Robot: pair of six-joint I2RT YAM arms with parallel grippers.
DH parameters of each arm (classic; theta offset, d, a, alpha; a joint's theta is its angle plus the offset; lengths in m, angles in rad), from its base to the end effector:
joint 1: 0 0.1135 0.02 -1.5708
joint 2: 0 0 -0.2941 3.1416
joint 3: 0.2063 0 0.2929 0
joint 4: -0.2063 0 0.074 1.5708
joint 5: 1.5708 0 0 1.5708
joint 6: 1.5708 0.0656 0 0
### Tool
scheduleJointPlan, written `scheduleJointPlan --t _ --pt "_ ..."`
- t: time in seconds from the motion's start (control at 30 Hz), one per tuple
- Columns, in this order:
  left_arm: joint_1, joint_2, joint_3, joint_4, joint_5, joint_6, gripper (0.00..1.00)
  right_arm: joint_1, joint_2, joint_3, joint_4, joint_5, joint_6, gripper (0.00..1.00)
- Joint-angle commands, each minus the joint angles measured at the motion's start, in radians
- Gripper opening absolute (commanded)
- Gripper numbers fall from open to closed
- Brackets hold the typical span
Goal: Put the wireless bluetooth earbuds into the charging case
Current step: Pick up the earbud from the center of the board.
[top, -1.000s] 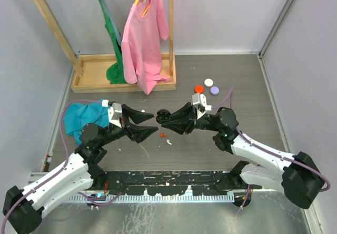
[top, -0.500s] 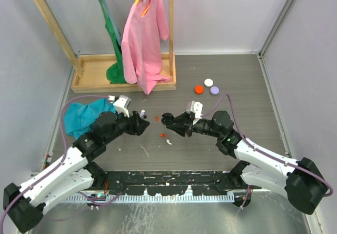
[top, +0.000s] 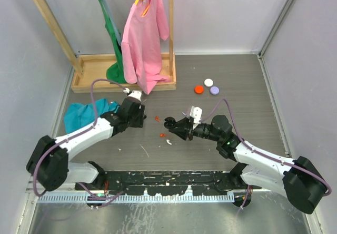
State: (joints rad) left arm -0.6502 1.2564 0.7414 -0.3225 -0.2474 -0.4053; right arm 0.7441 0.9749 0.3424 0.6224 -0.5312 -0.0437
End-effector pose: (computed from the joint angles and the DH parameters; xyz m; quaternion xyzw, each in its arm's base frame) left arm 0.2487 -0.1689 0.2020 0.0693 0.9249 -0.0796 0.3654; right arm 0.1630 0.1953 0.2345 -0.4337 0.5624 0.4081 0.5737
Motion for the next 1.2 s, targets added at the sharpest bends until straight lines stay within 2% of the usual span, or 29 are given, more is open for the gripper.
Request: scheduleJointPlan --t 0.0,0.47,0.63,0.9,1.17 --pt "0.058 0.102 0.074 0.017 -0.009 0.030 0.44 -0.002 -0.031 -0.004 0.085 0.024 -0.014 0.01" --pt "0.135 0.326 0.187 0.014 0.083 0.075 0.39 -0.002 -0.033 0.003 0.065 0.034 -0.022 0.01" --pt "0.145 0.379 0.222 -0.010 0.105 0.084 0.33 -0.002 -0.031 0.006 0.058 0.029 -0.023 0.01" --pt "0.152 0.444 0.264 -0.062 0.115 0.091 0.25 -0.002 -0.037 0.015 0.041 0.023 -0.021 0.01" --pt "0.155 0.455 0.259 -0.122 0.132 0.070 0.22 -0.002 -0.053 0.025 0.002 0.026 -0.025 0.01"
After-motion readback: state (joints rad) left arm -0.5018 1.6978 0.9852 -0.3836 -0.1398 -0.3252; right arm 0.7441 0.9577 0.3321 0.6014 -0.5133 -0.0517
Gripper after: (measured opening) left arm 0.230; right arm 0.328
